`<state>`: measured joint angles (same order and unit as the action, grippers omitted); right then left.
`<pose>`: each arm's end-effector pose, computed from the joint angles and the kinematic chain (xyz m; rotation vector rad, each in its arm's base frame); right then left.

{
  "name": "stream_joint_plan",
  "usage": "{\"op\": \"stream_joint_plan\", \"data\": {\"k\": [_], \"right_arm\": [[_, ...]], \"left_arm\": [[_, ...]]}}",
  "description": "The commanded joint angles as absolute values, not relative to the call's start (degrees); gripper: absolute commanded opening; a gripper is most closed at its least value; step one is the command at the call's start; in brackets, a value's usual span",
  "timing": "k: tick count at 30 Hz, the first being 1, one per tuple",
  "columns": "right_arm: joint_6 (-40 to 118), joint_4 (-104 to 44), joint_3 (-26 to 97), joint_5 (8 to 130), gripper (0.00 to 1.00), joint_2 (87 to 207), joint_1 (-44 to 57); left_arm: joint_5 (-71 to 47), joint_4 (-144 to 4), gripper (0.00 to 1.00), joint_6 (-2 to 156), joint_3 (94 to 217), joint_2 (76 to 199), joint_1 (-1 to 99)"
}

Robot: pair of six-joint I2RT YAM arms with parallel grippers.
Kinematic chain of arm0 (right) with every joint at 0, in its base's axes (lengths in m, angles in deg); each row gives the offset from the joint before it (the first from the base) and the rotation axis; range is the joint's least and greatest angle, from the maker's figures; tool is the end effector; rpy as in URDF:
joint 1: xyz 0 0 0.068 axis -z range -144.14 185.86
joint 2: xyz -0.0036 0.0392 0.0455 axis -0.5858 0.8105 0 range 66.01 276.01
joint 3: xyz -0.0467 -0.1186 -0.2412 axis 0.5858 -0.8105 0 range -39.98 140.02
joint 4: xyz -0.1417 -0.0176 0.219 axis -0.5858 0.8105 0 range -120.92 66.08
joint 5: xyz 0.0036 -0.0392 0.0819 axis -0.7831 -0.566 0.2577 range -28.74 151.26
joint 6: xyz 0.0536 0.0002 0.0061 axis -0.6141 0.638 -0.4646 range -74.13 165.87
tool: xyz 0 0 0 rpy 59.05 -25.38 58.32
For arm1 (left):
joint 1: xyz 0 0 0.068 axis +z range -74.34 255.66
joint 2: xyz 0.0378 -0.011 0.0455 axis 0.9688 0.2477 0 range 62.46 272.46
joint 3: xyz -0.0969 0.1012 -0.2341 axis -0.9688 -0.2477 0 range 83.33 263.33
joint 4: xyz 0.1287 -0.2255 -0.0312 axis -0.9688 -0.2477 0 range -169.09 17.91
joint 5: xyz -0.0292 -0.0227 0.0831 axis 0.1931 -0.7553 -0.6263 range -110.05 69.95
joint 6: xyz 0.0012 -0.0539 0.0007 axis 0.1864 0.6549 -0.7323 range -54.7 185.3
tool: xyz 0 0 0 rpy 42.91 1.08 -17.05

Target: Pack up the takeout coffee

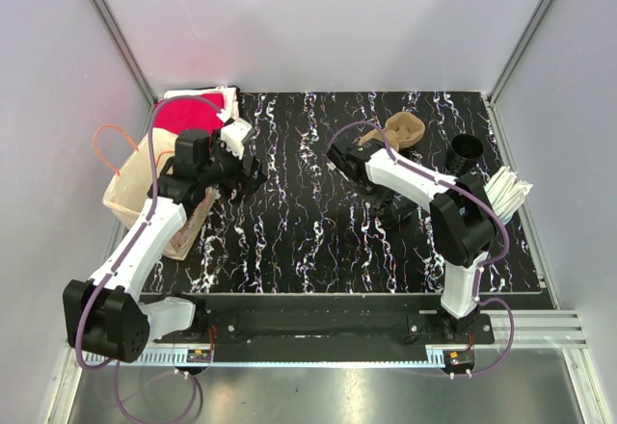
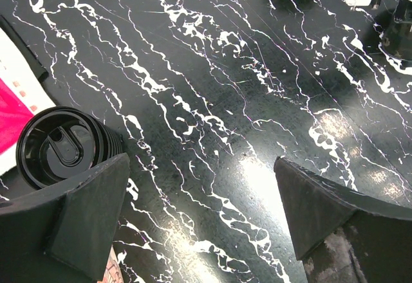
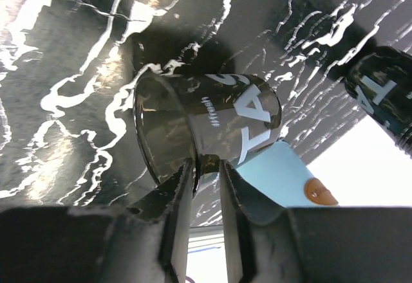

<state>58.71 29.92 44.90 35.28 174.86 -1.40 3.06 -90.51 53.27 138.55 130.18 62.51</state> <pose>0.2985 0.2074 0.2131 -1.1977 2.6342 -0.6246 0.2537 -0.0736 0.3085 0.6881 1.9758 -0.4364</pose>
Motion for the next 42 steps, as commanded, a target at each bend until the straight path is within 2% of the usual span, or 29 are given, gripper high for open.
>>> {"op": "stream_joint_plan", "data": {"k": [1, 9, 17, 26, 42], "right_arm": [[59.93, 28.49, 43.78, 30.06, 0.24, 175.25, -2.02], [60.90, 29.36, 45.79, 30.66, 0.04, 173.41, -2.20], [62.83, 34.64, 62.38, 48.74, 0.01, 172.96, -2.20], [63.36, 30.87, 71.98, 63.60, 0.00, 181.05, -2.11], [60.20, 20.32, 76.64, 75.14, 0.00, 190.45, 1.49]], "left_arm": [[1.75, -88.88, 0.99, 52.82, 138.70, 128.11, 62.38], [1.57, -89.14, 0.99, 52.91, 139.14, 127.94, 62.38], [0.69, -89.94, 0.99, 52.73, 140.28, 127.59, 62.38], [-1.42, -90.37, 0.99, 52.55, 142.04, 127.15, 62.74], [-4.76, -87.91, 0.99, 50.27, 143.36, 129.25, 63.26]]}}
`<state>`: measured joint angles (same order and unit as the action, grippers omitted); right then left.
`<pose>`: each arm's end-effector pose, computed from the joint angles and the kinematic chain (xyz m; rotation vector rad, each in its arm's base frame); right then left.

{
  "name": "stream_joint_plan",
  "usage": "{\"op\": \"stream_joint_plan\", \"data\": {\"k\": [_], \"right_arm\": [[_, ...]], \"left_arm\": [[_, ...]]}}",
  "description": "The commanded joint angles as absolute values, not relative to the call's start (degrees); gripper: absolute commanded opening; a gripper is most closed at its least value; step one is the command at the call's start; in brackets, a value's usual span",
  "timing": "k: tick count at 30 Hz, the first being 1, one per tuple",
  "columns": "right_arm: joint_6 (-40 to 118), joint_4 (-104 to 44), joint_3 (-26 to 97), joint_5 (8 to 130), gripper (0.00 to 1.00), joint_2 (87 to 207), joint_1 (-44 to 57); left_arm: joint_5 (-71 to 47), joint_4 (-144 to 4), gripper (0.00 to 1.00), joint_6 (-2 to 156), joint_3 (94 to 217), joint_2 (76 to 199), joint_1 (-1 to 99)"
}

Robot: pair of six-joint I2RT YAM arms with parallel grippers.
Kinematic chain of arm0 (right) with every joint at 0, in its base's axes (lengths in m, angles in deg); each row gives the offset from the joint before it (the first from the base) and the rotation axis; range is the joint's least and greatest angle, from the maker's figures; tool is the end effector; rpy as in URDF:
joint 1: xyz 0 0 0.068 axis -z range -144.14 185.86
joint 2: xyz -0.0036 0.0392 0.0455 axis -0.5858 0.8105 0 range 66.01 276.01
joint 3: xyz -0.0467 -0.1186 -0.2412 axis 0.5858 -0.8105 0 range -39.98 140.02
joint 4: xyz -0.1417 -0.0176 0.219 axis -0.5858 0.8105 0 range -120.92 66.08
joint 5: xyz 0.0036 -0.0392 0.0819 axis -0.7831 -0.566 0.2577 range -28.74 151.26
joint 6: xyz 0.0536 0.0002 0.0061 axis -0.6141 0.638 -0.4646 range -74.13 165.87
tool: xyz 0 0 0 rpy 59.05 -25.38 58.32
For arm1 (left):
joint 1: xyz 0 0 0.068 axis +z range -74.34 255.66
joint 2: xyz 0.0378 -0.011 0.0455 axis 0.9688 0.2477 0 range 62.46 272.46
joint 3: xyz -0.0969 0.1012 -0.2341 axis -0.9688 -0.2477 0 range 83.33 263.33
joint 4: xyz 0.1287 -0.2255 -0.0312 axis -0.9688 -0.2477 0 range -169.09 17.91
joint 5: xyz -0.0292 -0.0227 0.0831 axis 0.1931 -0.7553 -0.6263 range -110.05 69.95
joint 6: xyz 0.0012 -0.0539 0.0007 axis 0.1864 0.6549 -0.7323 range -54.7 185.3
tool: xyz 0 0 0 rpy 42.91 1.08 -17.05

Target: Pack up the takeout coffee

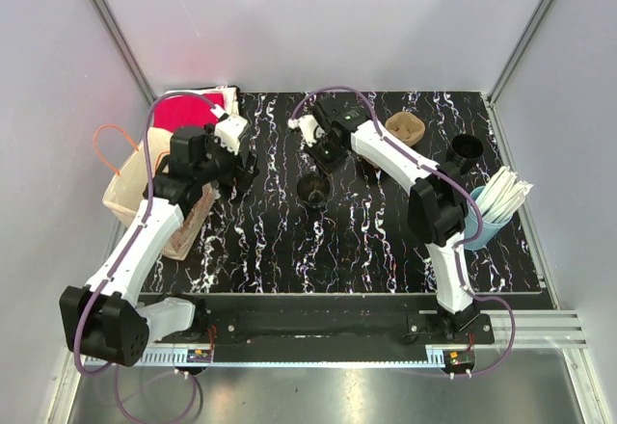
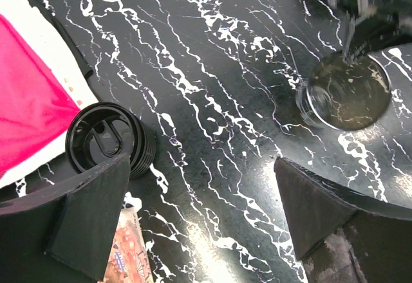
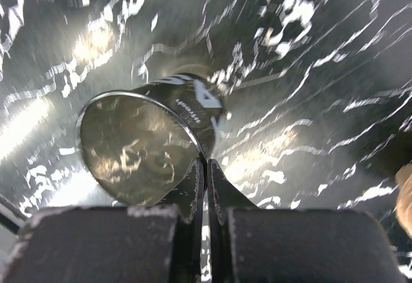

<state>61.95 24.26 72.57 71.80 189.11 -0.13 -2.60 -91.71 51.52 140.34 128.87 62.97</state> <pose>0.3690 0.2760 0.2494 -1.2493 2.4339 0.3502 0.2517 -0.0676 0.3223 0.6521 1.9601 -0.3042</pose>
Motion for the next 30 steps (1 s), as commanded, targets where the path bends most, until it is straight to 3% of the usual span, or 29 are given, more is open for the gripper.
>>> {"op": "stream_joint_plan", "data": {"k": [1, 30], "right_arm": [[59.93, 20.49, 77.43, 75.58, 0.00, 190.72, 1.76], [59.93, 21.20, 73.66, 75.32, 0.04, 188.44, 9.40]], "left_arm": [[-5.11, -87.83, 0.99, 50.27, 143.53, 129.43, 63.35], [-8.45, -83.35, 0.99, 48.95, 146.43, 140.06, 63.35]]}}
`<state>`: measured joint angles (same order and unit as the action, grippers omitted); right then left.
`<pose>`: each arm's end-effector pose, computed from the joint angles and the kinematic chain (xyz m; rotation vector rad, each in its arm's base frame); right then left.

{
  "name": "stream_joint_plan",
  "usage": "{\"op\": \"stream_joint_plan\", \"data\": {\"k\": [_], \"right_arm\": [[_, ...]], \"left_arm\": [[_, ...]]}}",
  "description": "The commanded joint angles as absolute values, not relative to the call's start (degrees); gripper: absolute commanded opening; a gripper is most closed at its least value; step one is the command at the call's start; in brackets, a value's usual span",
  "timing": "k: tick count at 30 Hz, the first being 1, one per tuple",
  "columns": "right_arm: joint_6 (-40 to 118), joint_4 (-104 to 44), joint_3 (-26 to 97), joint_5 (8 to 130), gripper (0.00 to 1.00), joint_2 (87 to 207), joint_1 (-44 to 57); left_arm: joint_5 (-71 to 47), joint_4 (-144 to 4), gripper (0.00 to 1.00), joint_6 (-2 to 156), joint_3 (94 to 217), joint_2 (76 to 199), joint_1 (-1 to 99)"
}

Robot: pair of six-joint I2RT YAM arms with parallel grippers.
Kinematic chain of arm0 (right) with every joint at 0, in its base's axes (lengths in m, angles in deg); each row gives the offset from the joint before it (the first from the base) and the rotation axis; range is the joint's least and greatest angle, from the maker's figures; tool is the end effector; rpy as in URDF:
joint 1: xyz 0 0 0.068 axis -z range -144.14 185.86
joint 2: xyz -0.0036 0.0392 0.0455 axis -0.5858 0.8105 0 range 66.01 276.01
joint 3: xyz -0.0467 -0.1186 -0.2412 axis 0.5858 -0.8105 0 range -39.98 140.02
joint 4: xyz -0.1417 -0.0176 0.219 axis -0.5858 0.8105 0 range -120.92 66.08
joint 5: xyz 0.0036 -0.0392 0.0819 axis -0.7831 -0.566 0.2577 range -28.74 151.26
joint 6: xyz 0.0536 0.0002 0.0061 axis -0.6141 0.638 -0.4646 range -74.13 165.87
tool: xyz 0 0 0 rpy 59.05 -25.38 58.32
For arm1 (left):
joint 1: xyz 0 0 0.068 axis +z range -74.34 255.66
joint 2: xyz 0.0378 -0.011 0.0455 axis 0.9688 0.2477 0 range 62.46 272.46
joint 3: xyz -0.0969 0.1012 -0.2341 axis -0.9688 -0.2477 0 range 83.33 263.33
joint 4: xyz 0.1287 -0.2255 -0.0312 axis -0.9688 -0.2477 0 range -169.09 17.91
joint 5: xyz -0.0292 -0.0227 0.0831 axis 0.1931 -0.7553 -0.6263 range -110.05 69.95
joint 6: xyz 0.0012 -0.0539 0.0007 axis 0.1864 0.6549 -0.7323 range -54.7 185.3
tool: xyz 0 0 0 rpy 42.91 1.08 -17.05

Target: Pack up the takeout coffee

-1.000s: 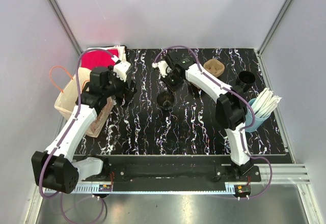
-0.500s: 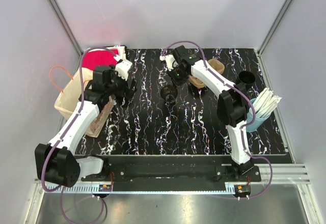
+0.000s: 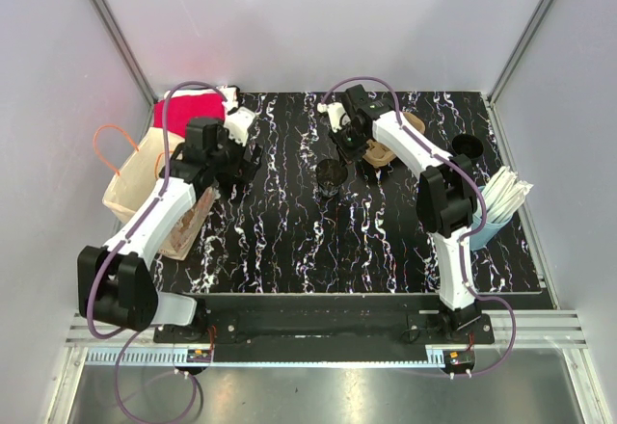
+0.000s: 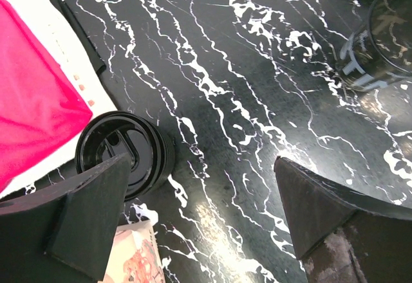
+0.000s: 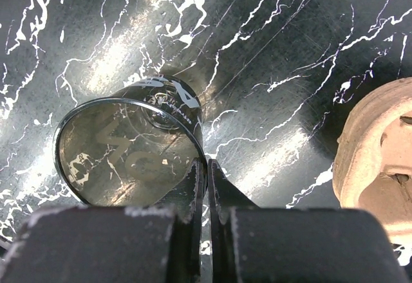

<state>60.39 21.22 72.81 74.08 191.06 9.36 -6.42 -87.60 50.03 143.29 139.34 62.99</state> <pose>0.4178 0.2171 0.2382 -1.0098 2.5029 0.3655 0.2945 -0.0748 0.2985 0.6478 2.0263 -0.2272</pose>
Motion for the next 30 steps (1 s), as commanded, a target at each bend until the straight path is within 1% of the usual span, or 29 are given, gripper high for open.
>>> {"op": "stream_joint_plan", "data": {"k": [1, 20, 24, 27, 28, 30], "right_arm": [[59.84, 21.11, 73.92, 74.80, 0.04, 188.52, 9.40], [59.49, 23.04, 77.97, 70.84, 0.05, 188.00, 10.90], [59.58, 23.13, 78.06, 70.49, 0.12, 188.35, 10.90], [59.84, 23.22, 78.06, 69.96, 0.22, 188.61, 11.07], [60.02, 23.22, 78.06, 69.70, 0.27, 188.53, 10.99], [60.19, 23.22, 78.23, 69.43, 0.31, 188.26, 11.07]], "left_arm": [[-8.88, -83.17, 0.99, 48.95, 146.43, 140.15, 63.35], [-8.89, -80.97, 0.99, 49.92, 145.03, 141.03, 64.05], [-8.54, -80.80, 0.99, 50.27, 144.85, 140.95, 64.14], [-8.36, -80.79, 0.99, 50.36, 144.76, 141.03, 64.14], [-8.36, -80.79, 0.99, 50.27, 144.59, 141.03, 64.14], [-8.36, -80.62, 0.99, 50.44, 144.59, 141.03, 64.23]]}}
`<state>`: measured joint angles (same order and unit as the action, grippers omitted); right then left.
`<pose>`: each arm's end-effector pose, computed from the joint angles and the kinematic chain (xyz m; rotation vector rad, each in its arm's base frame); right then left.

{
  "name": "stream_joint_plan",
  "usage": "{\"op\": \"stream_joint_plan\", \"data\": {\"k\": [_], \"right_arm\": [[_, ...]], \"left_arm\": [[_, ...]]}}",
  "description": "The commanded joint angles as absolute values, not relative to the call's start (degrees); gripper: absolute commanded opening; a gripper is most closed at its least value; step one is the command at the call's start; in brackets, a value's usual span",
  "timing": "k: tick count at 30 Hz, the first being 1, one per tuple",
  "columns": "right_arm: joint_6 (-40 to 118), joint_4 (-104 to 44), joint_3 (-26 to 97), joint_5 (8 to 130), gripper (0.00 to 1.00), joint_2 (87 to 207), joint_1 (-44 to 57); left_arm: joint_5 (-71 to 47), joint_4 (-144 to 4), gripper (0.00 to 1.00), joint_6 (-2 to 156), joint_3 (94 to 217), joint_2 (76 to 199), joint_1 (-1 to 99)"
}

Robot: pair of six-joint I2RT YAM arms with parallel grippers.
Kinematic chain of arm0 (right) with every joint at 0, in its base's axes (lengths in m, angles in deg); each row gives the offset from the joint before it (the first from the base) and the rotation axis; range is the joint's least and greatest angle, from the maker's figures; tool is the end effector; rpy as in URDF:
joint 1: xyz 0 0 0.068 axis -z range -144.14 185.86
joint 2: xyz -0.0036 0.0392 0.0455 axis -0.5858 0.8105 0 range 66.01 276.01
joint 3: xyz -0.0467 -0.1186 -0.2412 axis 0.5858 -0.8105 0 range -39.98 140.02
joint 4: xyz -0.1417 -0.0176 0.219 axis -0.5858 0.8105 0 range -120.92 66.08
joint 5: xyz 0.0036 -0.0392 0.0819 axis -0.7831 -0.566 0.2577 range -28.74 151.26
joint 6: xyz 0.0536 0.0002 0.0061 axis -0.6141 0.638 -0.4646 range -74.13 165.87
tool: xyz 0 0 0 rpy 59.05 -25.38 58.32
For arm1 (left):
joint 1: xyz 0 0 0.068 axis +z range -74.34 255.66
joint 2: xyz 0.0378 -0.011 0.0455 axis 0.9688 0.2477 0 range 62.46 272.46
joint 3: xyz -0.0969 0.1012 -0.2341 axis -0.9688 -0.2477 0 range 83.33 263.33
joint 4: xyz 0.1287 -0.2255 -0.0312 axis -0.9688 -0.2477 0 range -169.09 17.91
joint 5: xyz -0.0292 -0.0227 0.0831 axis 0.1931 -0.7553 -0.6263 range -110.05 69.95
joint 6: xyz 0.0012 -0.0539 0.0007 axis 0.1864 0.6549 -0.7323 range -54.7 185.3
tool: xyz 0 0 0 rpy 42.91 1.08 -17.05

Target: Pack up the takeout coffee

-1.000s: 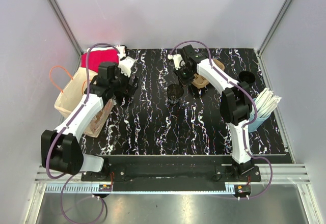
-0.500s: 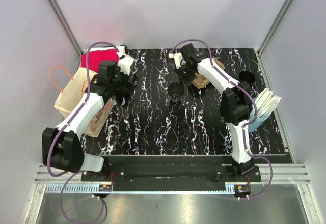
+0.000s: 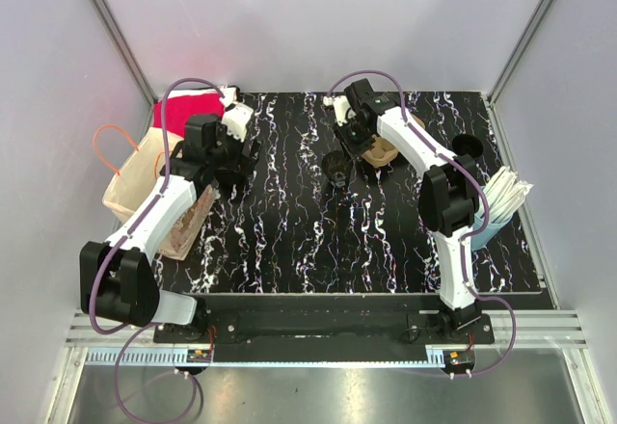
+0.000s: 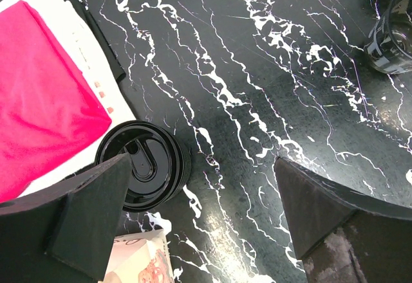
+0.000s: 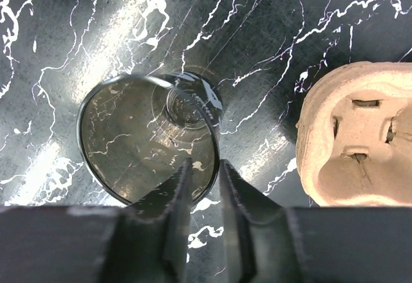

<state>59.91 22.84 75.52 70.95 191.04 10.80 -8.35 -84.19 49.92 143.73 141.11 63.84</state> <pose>0.4251 0.2054 0.2508 -0.9475 2.5072 0.2873 0.3054 -0.0713 0.2976 0.6107 2.0021 -0.1768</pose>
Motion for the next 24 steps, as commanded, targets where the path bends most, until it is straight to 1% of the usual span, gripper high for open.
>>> {"op": "stream_joint_plan", "data": {"k": [1, 9, 15, 21, 24], "right_arm": [[60.37, 23.22, 78.41, 69.08, 0.34, 188.00, 10.99], [60.81, 23.31, 79.81, 68.47, 0.40, 186.50, 11.25], [60.90, 23.39, 79.11, 68.20, 0.43, 185.45, 11.43], [60.46, 23.83, 79.02, 69.95, 0.47, 180.36, 11.42], [60.98, 25.49, 79.64, 70.22, 0.50, 177.81, 11.43]], "left_arm": [[-8.36, -80.44, 0.99, 50.45, 144.41, 141.21, 64.23], [-10.03, -80.00, 0.99, 50.71, 144.59, 142.17, 64.32], [-12.57, -79.13, 0.99, 50.89, 144.59, 142.97, 64.32], [-18.81, -77.90, 0.99, 49.31, 145.55, 145.07, 64.32], [-19.79, -77.45, 0.99, 47.55, 146.08, 146.74, 64.41]]}}
